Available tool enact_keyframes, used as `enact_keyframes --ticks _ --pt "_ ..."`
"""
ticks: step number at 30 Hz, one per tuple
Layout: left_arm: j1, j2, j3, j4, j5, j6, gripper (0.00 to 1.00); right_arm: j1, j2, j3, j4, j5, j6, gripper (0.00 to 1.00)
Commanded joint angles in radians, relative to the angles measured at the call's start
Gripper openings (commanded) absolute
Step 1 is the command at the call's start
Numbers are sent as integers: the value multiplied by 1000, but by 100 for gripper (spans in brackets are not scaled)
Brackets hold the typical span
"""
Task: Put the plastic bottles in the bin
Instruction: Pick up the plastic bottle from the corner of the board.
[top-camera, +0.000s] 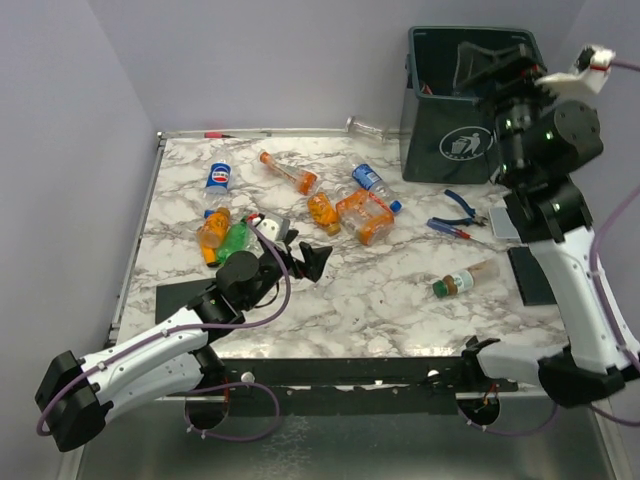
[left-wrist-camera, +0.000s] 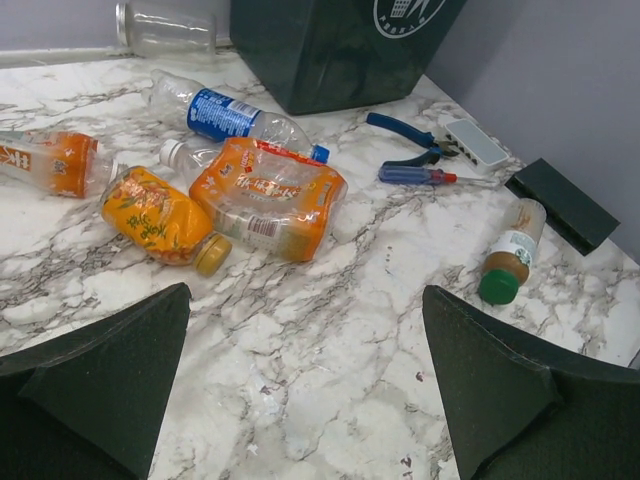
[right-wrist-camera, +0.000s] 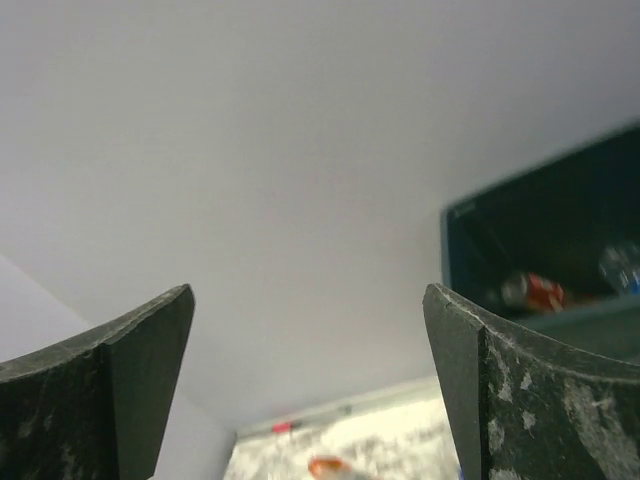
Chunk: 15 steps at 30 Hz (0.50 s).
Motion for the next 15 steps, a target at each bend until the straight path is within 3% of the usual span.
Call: enact_keyframes --ticks 1,7,10,15 --pt "-2 -10 36 -34 -26 5 99 9 -195 -358 -277 15 166 100" --pt "-2 -5 40 -35 -8 -9 99 10 -436 -730 -538 86 318 100" --pt "-3 15 44 -37 3 -22 99 8 -479 -856 -668 169 497 100" --pt "-2 47 71 -76 -5 -41 99 5 -536 -1039 -681 141 667 100"
